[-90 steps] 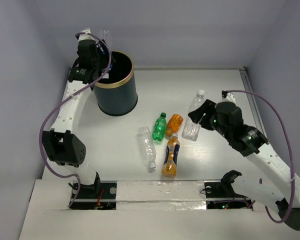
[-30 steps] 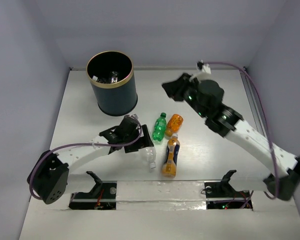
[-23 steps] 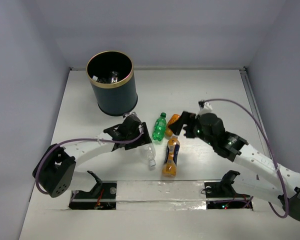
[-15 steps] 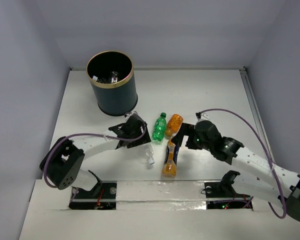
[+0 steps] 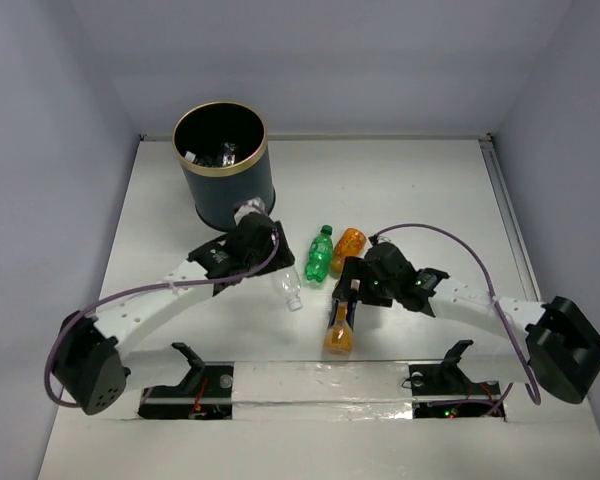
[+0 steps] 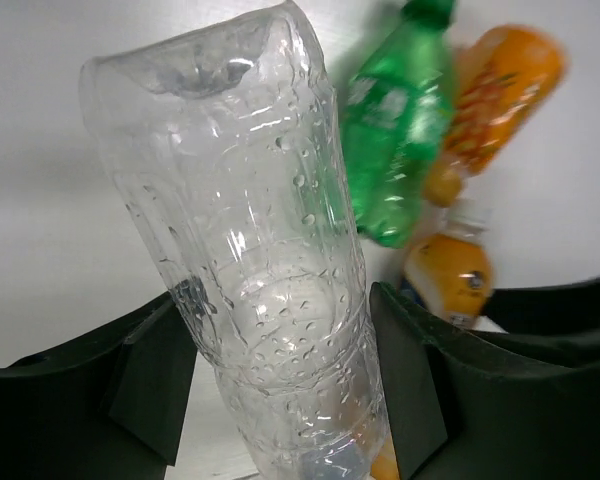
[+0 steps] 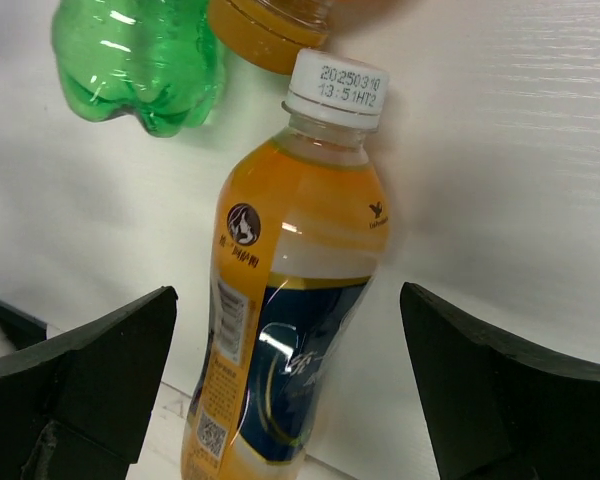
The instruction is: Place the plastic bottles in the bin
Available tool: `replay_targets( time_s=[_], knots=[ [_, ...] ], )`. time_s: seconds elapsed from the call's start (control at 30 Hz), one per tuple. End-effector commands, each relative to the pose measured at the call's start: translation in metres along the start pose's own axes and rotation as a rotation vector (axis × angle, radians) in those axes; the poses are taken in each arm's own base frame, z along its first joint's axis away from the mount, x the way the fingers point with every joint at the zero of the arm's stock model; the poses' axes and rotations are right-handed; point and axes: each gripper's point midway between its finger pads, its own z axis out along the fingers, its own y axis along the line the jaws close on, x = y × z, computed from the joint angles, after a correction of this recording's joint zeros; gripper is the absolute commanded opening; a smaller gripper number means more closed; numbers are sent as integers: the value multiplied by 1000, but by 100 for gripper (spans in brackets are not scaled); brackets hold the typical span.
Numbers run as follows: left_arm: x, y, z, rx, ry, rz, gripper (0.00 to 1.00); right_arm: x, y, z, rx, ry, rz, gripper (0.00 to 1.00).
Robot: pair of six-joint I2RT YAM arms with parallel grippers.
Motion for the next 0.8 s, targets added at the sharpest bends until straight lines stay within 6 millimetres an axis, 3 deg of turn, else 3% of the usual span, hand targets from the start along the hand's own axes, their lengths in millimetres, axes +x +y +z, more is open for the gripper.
replay_targets(
  time_s=[0.0, 0.13, 0.17, 0.23, 0.27, 0.4, 0.43, 0.5, 0.6, 0.77],
  knots=[
    [-64, -35, -59, 64, -175, 31, 35, -5, 18, 10, -76, -12, 16, 97],
    [-128, -67, -104, 75, -336, 88, 36, 1, 10, 22, -44, 5, 41, 94],
    [-159, -81, -128, 95, -419, 77, 36, 3, 7, 25, -31, 9, 45, 93],
    [-192, -80, -131, 45, -473, 112, 36, 7, -5, 26, 2, 0, 54, 85],
    [-220, -90, -151, 66, -539, 97, 36, 8, -7, 25, 7, -3, 57, 79],
    [-295, -79, -153, 5, -644, 74, 36, 10, -19, 12, 31, -32, 77, 71],
    [-312, -65, -153, -36, -663, 64, 36, 6, -17, 4, 11, -56, 82, 69],
    [-338, -57, -147, -99, -703, 53, 36, 8, -24, -5, 27, -67, 89, 63],
    [-364, -40, -134, -169, -734, 38, 36, 1, -21, -26, -8, -115, 93, 56],
    [-397, -7, -128, -309, -822, 0, 36, -21, -6, -72, -89, -222, 98, 56]
  ],
)
